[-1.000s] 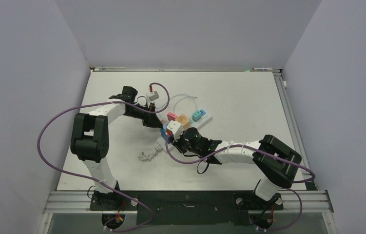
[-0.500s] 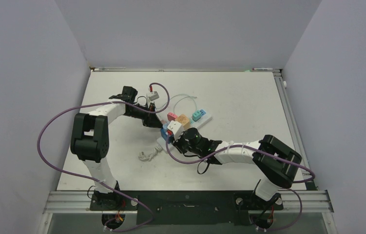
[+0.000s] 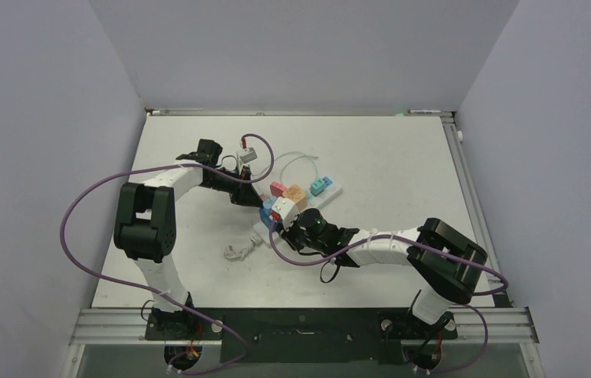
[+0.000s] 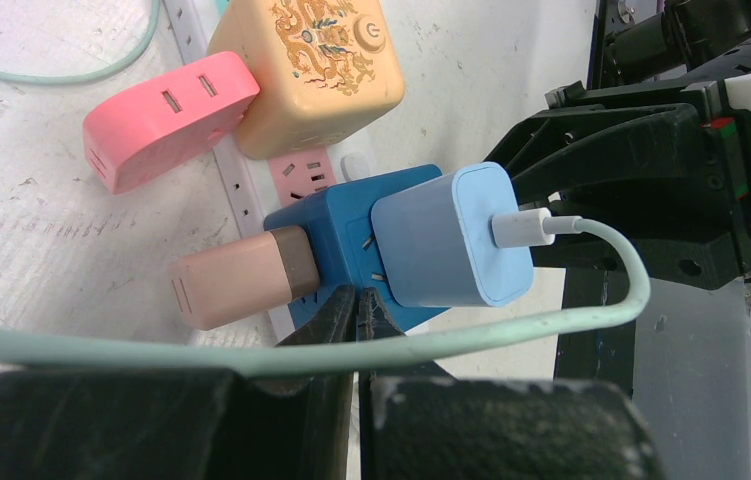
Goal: Insert the plug
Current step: Insert the plug into the socket.
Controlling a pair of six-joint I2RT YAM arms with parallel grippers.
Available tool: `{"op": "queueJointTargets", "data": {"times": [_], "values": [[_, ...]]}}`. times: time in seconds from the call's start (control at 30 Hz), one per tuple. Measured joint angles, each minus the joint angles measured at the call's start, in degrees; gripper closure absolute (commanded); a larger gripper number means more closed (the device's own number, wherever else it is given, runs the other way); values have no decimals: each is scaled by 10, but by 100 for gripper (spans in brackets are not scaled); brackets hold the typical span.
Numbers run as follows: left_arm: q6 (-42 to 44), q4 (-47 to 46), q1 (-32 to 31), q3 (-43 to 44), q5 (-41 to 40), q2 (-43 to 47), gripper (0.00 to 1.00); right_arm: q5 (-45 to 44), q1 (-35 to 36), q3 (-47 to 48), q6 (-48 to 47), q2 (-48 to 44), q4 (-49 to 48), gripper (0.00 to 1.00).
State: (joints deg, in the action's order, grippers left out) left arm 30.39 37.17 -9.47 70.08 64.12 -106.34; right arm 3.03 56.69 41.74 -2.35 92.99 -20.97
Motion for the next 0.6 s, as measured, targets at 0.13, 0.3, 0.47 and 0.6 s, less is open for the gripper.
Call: {"op": "queueJointTargets", "data": {"times": [0.13,0.3,0.47,0.6], "values": [[0,0,0,0,0,0,100,2,-1,0,0,0,-1,95],[-1,0,0,0,0,0,100,4,-3,0,0,2,-6,95],[-1,2,-1,0,0,0,100,5,-5,1,0,5,-9,95],[-1,3,-2,0,0,0,100,9,-9,5,0,6,-9,95]]}}
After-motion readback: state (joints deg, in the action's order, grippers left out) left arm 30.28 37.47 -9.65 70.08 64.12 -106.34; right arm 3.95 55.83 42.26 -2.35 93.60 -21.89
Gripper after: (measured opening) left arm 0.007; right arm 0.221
